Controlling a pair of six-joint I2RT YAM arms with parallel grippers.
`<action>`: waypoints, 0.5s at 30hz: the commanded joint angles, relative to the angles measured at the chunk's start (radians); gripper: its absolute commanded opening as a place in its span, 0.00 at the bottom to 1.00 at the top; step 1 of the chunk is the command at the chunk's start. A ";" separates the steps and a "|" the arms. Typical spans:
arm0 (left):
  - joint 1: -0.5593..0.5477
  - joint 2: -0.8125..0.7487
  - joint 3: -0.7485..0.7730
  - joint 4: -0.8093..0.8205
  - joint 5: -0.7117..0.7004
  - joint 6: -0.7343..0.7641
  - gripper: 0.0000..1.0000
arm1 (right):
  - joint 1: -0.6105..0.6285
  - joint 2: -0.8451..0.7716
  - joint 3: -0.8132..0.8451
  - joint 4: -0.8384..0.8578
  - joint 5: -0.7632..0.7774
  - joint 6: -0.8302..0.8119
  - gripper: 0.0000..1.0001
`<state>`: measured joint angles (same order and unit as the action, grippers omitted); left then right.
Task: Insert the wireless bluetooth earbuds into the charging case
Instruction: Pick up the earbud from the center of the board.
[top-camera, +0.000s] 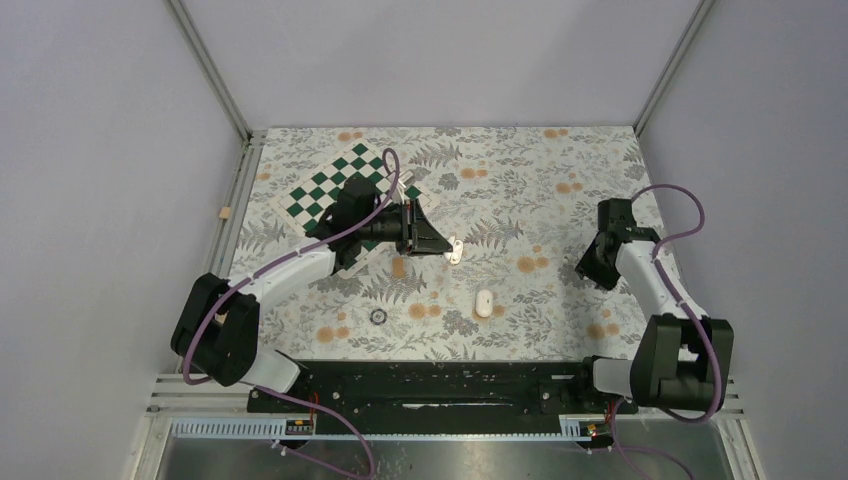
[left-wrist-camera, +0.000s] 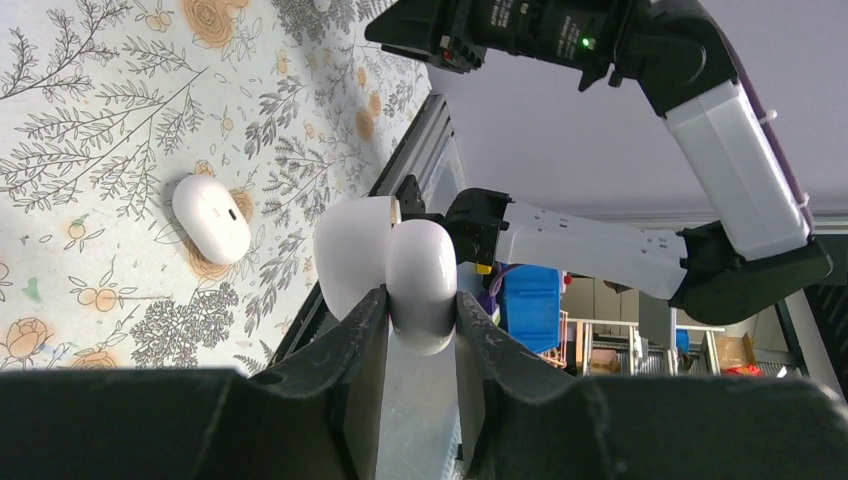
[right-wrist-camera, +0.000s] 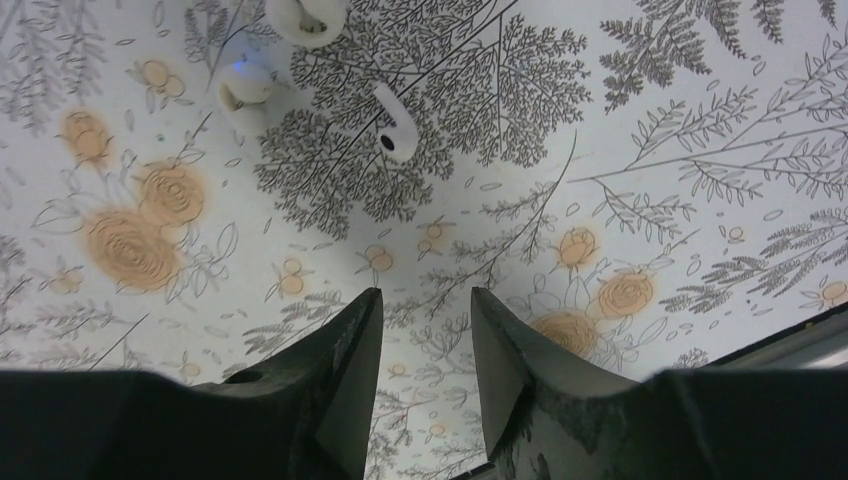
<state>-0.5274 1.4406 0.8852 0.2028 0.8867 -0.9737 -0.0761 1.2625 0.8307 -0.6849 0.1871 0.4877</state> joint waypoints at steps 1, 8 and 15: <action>0.004 0.004 0.089 -0.063 0.022 0.111 0.00 | -0.027 0.106 0.035 0.055 0.041 -0.064 0.45; 0.003 0.045 0.122 -0.064 0.021 0.130 0.00 | -0.034 0.289 0.114 0.088 0.060 -0.075 0.44; 0.003 0.065 0.124 -0.045 0.029 0.121 0.00 | -0.034 0.339 0.145 0.112 0.045 -0.082 0.40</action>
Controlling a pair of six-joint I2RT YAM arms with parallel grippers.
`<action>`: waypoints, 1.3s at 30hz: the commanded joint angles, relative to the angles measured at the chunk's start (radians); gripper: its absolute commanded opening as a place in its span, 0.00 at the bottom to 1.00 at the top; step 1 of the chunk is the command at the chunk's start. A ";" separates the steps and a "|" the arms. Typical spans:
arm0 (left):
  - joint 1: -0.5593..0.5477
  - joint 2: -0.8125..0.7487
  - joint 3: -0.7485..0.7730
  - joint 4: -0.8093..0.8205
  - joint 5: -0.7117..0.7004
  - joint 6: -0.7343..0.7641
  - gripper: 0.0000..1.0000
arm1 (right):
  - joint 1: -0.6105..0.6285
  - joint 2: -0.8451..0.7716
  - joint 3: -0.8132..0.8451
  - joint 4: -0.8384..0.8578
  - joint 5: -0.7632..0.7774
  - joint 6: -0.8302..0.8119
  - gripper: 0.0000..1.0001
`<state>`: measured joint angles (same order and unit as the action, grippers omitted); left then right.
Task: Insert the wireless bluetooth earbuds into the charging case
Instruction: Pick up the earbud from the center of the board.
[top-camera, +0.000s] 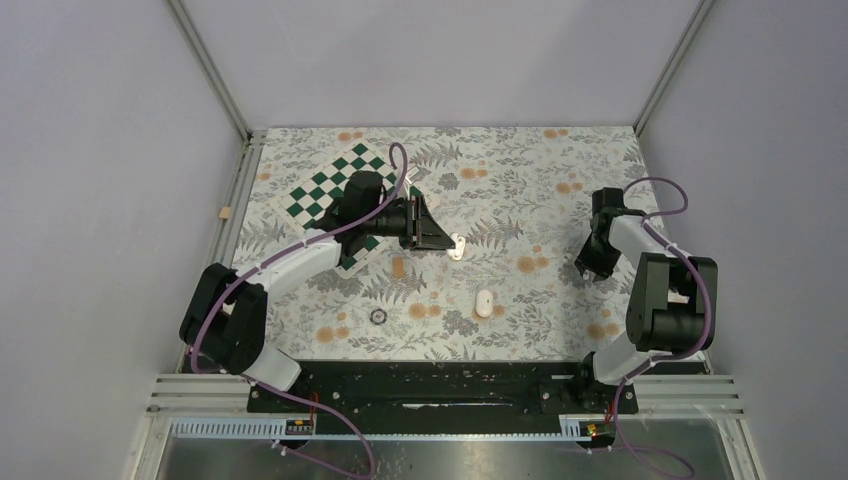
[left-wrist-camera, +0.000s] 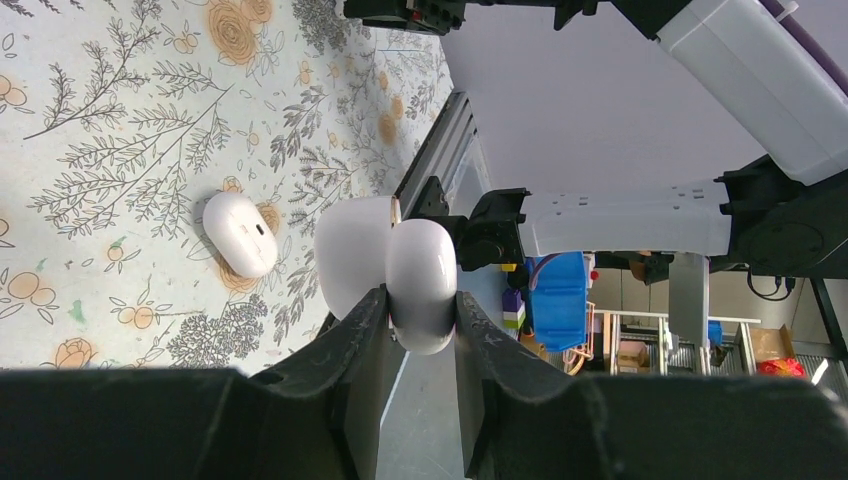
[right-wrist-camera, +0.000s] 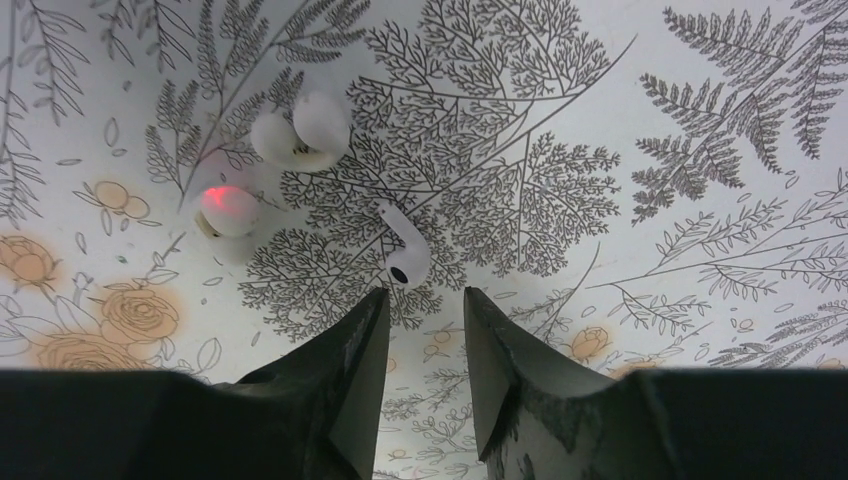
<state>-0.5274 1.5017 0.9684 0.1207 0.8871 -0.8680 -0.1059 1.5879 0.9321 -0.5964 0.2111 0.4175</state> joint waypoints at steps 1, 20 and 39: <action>0.003 0.007 0.042 0.039 0.031 0.015 0.00 | -0.005 0.020 0.043 0.031 0.018 -0.011 0.38; 0.003 0.008 0.048 0.035 0.038 0.014 0.00 | -0.005 0.031 0.038 0.037 -0.012 -0.012 0.22; 0.000 0.042 0.114 -0.026 0.039 0.096 0.00 | -0.005 -0.397 -0.024 -0.146 -0.679 0.071 0.21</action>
<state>-0.5274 1.5337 1.0279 0.0589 0.8974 -0.8135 -0.1078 1.2358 0.9047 -0.6918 -0.1905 0.4358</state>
